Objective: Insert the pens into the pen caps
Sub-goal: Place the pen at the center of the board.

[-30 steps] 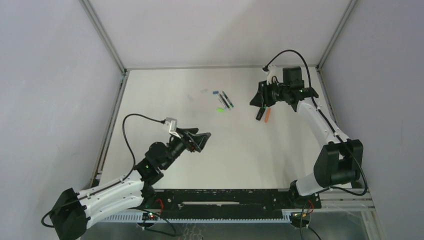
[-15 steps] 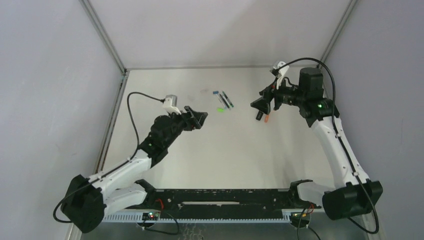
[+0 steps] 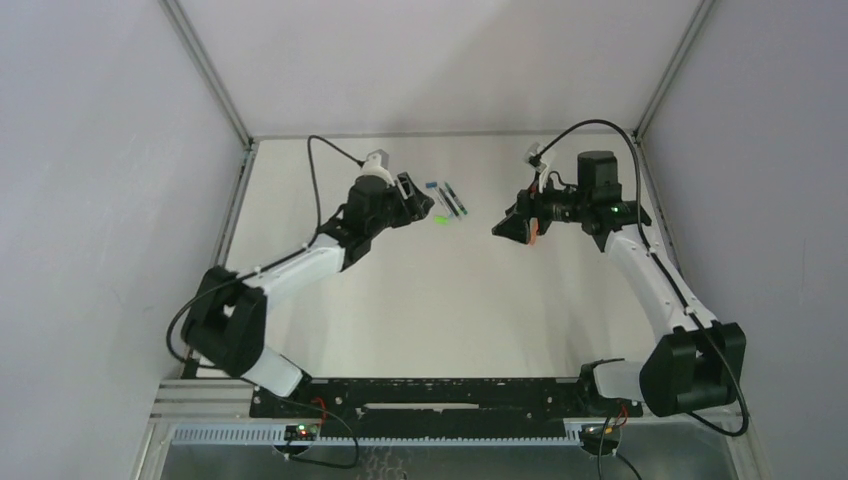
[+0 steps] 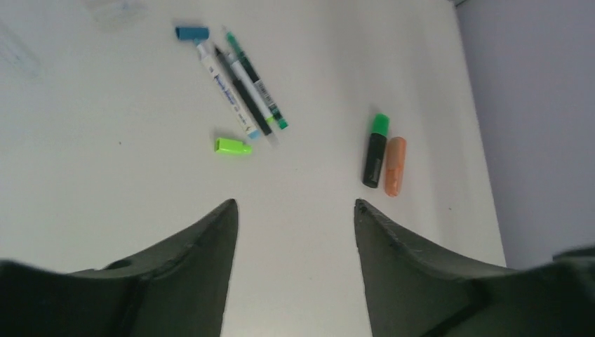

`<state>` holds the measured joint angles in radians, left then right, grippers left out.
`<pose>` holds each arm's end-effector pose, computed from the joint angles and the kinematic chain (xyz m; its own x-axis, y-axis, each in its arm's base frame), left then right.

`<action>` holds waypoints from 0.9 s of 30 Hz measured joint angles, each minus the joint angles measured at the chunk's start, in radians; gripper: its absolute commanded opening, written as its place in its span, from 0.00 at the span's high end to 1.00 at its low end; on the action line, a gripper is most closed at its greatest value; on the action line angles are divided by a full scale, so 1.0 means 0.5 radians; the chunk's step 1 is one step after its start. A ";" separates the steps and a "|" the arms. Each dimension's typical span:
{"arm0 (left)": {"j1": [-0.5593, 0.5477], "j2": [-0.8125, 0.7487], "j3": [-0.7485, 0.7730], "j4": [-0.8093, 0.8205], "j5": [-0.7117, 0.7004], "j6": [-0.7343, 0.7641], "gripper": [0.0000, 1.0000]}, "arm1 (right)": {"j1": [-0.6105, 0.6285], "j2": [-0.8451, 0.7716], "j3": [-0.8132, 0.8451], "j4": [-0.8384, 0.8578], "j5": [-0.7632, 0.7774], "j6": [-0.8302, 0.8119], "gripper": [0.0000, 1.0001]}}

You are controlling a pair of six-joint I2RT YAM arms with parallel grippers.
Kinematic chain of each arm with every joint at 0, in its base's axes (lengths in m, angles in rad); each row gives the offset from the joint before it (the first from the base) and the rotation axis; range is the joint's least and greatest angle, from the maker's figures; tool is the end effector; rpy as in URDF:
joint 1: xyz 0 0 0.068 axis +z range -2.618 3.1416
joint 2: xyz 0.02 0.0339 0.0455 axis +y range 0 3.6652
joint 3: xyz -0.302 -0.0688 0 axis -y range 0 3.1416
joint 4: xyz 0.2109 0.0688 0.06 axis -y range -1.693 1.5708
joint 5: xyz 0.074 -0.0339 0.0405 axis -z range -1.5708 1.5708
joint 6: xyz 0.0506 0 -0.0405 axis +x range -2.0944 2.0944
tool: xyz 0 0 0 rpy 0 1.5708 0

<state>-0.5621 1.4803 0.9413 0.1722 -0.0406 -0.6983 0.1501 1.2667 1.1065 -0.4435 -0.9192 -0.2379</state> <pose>0.2725 -0.1692 0.3128 -0.5542 -0.4101 -0.7243 0.1882 0.7859 -0.5890 0.2249 0.0747 0.3678 -0.3716 -0.2007 -0.9064 -0.8494 0.4676 0.2447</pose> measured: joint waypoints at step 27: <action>0.013 1.576 1.952 -1.323 -0.171 -0.133 0.70 | 0.000 0.094 -0.014 0.021 0.085 0.000 0.24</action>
<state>-0.5556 2.2684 1.9171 -0.4892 -0.1261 -0.7647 0.1501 1.3136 1.0996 -0.4332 -0.8764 -0.2379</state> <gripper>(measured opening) 0.367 0.760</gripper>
